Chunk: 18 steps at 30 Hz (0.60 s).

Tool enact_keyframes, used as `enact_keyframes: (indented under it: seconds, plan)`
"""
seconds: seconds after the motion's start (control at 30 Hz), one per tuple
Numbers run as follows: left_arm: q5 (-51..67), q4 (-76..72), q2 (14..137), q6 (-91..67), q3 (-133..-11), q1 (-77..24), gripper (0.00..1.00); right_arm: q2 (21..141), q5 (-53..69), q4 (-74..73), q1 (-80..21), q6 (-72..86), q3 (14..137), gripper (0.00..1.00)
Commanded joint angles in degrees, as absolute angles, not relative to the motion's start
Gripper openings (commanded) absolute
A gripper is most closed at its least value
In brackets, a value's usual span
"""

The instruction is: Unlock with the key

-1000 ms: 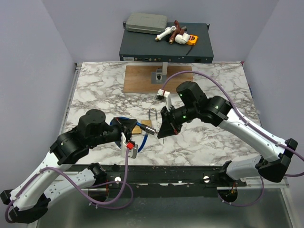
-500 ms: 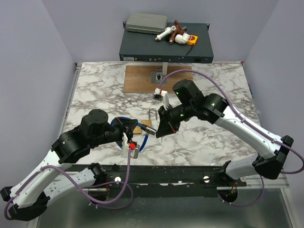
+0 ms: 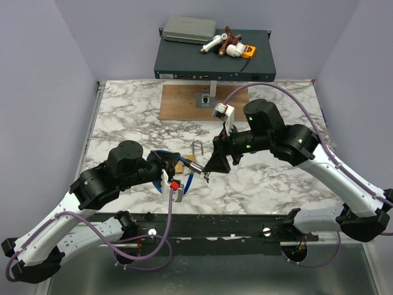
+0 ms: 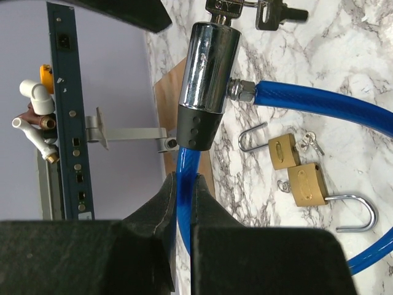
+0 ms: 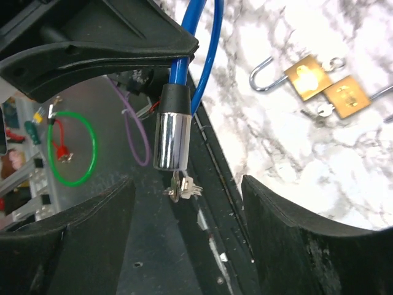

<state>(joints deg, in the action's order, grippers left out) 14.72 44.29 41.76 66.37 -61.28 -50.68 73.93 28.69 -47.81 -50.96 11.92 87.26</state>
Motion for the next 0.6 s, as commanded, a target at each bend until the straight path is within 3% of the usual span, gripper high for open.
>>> enact_keyframes:
  seconds: [0.0, 0.2, 0.43, 0.57]
  plan:
    - [10.8, 39.1, 41.4, 64.0, -61.6, -49.4, 0.0, 68.9, 21.3, -45.0, -51.1, 11.4, 88.5, 0.75]
    - [2.7, 32.5, 42.6, 55.6, -61.0, -49.1, 0.0, 61.7, 18.4, -40.6, -51.1, 12.3, 83.3, 0.8]
    - [-7.1, 39.4, 51.9, 40.3, -70.5, -49.0, 0.0, 59.6, 19.0, -36.0, -51.1, 13.2, 79.1, 0.76]
    - [-6.2, 37.5, 52.5, 36.5, -72.1, -49.1, 0.0, 60.3, 21.3, -31.8, -51.1, 14.6, 75.7, 0.74]
